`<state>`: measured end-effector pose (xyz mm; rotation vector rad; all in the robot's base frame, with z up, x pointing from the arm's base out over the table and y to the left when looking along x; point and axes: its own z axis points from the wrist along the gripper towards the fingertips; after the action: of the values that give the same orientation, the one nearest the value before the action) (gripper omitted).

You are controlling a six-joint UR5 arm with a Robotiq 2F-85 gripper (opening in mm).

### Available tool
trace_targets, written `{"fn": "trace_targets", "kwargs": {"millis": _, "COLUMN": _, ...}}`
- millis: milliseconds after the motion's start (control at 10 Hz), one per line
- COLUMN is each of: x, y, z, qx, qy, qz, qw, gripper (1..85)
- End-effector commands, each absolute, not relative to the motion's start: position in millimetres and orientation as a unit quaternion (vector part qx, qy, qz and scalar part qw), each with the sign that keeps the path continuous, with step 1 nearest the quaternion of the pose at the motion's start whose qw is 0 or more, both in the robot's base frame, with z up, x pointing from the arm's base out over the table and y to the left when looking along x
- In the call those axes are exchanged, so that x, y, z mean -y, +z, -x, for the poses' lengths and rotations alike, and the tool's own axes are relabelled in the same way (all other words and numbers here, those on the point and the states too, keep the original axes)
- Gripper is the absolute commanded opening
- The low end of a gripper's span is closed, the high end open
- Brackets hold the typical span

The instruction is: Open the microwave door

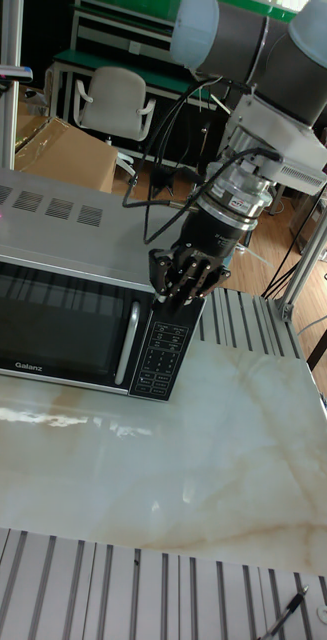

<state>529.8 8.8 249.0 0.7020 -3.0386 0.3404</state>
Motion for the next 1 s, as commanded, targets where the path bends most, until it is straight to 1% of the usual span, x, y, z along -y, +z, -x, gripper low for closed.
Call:
{"fn": "trace_targets", "kwargs": {"millis": 0, "x": -22.8, "y": 246.1, "z": -532.4, "qx": 0.968, "qy": 0.113, "qz": -0.223, "qw": -0.005, "gripper": 29.0}}
{"fn": "trace_targets", "kwargs": {"millis": 100, "x": -8.2, "y": 250.6, "z": -536.3, "qx": 0.96, "qy": 0.132, "qz": -0.249, "qw": -0.003, "gripper": 29.0}}
{"fn": "trace_targets", "kwargs": {"millis": 200, "x": 3.4, "y": 254.0, "z": -536.5, "qx": 0.945, "qy": 0.154, "qz": -0.288, "qw": 0.009, "gripper": 29.0}}
{"fn": "trace_targets", "kwargs": {"millis": 300, "x": 4.9, "y": 254.4, "z": -535.3, "qx": 0.94, "qy": 0.156, "qz": -0.304, "qw": 0.015, "gripper": 29.0}}
{"fn": "trace_targets", "kwargs": {"millis": 400, "x": 4.2, "y": 254.2, "z": -536.9, "qx": 0.938, "qy": 0.155, "qz": -0.311, "qw": 0.013, "gripper": 29.3}}
{"fn": "trace_targets", "kwargs": {"millis": 500, "x": -2.7, "y": 252.3, "z": -538.1, "qx": 0.941, "qy": 0.143, "qz": -0.307, "qw": 0.006, "gripper": 36.0}}
{"fn": "trace_targets", "kwargs": {"millis": 600, "x": -7.3, "y": 251.4, "z": -539.8, "qx": 0.945, "qy": 0.14, "qz": -0.297, "qw": 0.001, "gripper": 36.3}}
{"fn": "trace_targets", "kwargs": {"millis": 900, "x": -50.1, "y": 250.4, "z": -546.1, "qx": 0.95, "qy": 0.143, "qz": -0.278, "qw": -0.004, "gripper": 36.7}}
